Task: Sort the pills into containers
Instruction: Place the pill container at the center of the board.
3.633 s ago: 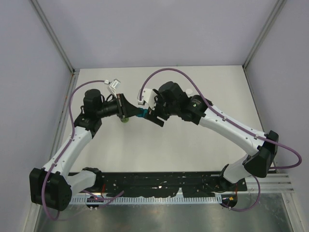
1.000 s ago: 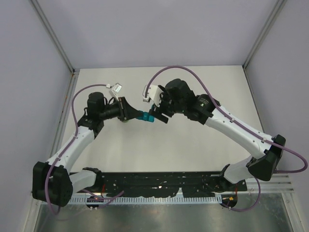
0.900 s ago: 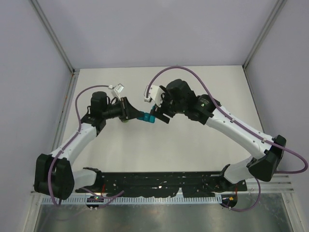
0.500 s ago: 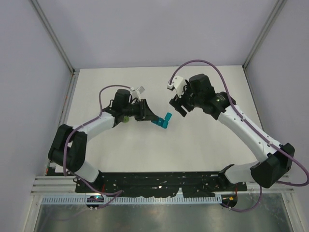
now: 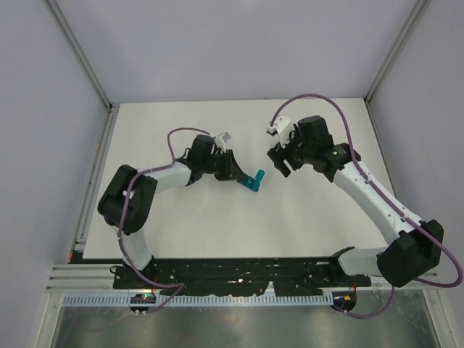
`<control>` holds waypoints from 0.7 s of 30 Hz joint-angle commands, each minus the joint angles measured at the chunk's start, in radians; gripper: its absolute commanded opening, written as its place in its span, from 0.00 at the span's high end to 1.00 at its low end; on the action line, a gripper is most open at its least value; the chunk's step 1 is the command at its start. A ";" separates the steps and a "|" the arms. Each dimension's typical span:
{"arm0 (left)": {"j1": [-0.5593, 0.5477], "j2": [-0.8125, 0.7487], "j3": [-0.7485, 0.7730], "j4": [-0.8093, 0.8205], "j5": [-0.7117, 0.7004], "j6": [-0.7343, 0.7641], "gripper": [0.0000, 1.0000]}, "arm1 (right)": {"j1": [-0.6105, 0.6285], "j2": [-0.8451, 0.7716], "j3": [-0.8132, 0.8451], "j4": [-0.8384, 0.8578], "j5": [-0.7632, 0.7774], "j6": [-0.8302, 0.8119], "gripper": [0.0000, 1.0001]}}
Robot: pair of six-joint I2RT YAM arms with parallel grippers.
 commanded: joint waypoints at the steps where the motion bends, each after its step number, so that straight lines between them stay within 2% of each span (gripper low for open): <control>1: -0.012 0.024 0.029 0.078 -0.026 -0.010 1.00 | -0.012 -0.038 -0.009 0.057 -0.019 0.021 0.22; 3: -0.012 0.036 0.021 0.083 -0.032 -0.011 0.98 | -0.015 -0.044 -0.020 0.058 -0.020 0.022 0.22; 12: -0.012 0.078 0.026 0.084 -0.029 -0.031 0.76 | -0.017 -0.057 -0.061 0.071 -0.022 0.027 0.22; 21: -0.012 0.098 0.030 0.054 -0.051 -0.005 0.71 | -0.019 -0.069 -0.084 0.077 -0.020 0.021 0.22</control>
